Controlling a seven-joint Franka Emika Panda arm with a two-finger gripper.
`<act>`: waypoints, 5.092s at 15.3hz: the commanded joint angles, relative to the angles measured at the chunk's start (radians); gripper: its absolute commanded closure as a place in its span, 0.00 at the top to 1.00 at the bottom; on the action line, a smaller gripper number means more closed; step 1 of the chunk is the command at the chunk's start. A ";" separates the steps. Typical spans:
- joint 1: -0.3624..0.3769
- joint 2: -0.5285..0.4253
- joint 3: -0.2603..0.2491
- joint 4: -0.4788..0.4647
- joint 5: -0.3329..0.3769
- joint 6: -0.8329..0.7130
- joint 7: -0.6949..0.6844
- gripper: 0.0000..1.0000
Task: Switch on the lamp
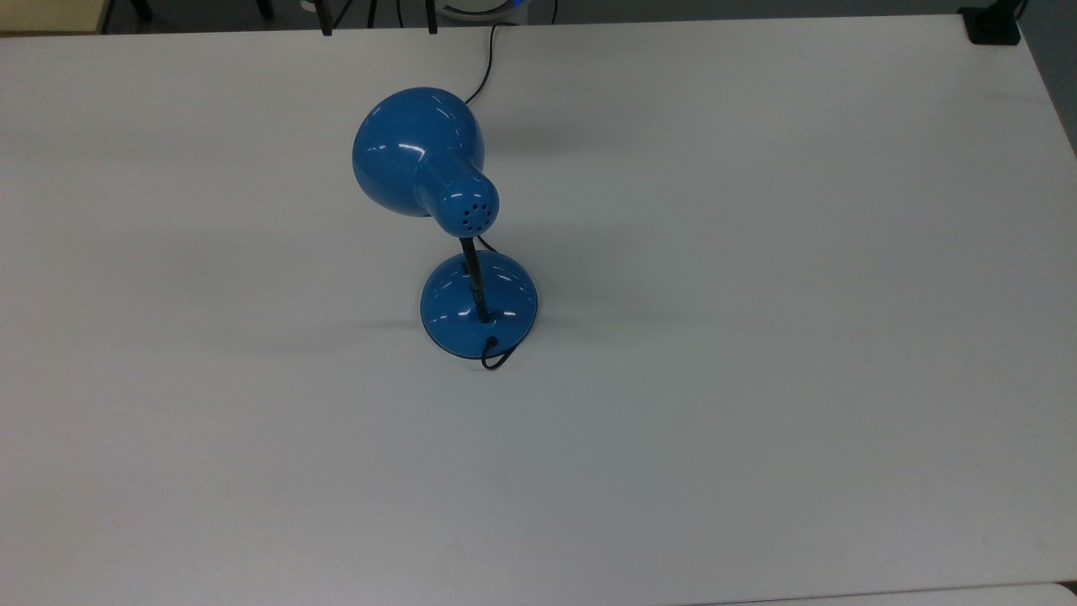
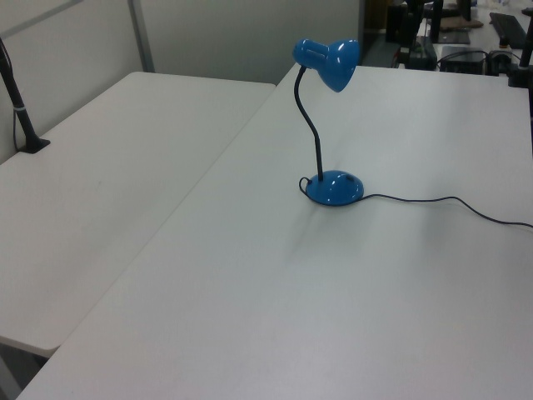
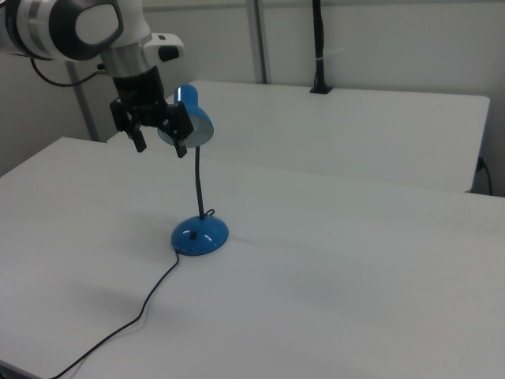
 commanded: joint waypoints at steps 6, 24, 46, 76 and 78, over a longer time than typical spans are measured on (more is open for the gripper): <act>-0.004 0.007 0.007 0.021 0.019 -0.017 0.017 1.00; -0.024 0.004 0.009 -0.008 -0.010 -0.166 -0.403 1.00; 0.026 0.251 0.090 -0.319 0.071 0.680 -0.089 0.00; 0.013 0.374 0.069 -0.313 0.008 0.839 -0.034 0.00; 0.013 0.380 0.067 -0.313 0.008 0.839 -0.036 0.00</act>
